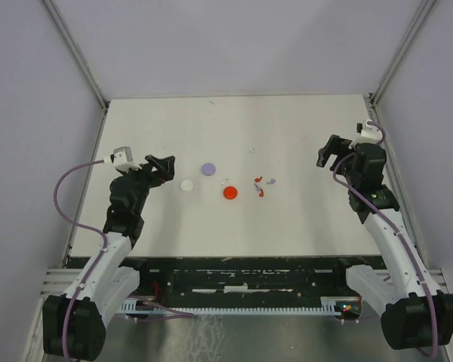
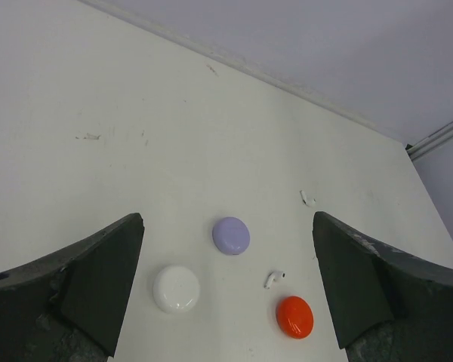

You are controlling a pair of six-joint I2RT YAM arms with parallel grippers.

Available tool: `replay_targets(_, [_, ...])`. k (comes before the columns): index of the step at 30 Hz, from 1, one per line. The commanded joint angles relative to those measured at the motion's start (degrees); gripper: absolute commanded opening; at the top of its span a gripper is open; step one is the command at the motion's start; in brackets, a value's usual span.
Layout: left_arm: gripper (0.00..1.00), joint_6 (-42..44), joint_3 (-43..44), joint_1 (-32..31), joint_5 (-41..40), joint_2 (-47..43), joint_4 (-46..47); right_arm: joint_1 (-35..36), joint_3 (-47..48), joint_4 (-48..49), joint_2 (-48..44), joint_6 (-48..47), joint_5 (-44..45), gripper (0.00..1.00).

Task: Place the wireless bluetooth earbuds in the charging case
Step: Pick up the charging case at the center of the board.

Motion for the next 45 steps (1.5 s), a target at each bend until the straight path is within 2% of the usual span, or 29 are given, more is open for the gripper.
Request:
replay_targets(1, [0.99, -1.68, -0.21, -0.3, 1.15, -0.86, 1.26, 0.08, -0.32, 0.9, -3.58, 1.11, 3.11, 0.99])
replay_targets(9, [0.99, -1.74, -0.9, -0.34, 0.99, -2.1, 1.97, 0.1, -3.26, 3.06, -5.45, 7.14, -2.91, 0.99])
replay_targets(18, [0.99, -5.6, -1.77, -0.27, -0.38, -2.28, 3.83, 0.1, -2.54, 0.66, -6.26, 6.21, 1.1, 0.99])
replay_targets(23, [0.99, -10.83, -3.59, -0.19, -6.54, -3.55, 2.76, 0.05, -3.33, 1.36, -6.38, 6.58, 3.59, 0.99])
replay_targets(33, [0.99, -8.51, 0.08, -0.2, -7.49, -3.41, -5.14, 0.06, -2.02, 0.63, -2.37, 4.77, -5.31, 1.0])
replay_targets(40, [0.99, -8.86, 0.7, -0.23, -2.47, -1.43, -3.58, 0.14, 0.05, -0.83, -0.44, 3.61, -11.4, 0.97])
replay_targets(43, [0.99, -8.09, 0.54, -0.25, -0.99, -1.43, -3.21, 2.37, -0.52, 1.8, 0.62, 2.95, -14.69, 0.93])
replay_targets(45, [0.99, -7.49, 0.69, -0.2, -1.13, -1.07, -2.96, 8.12, 1.36, 1.89, 3.73, 1.05, -12.24, 0.92])
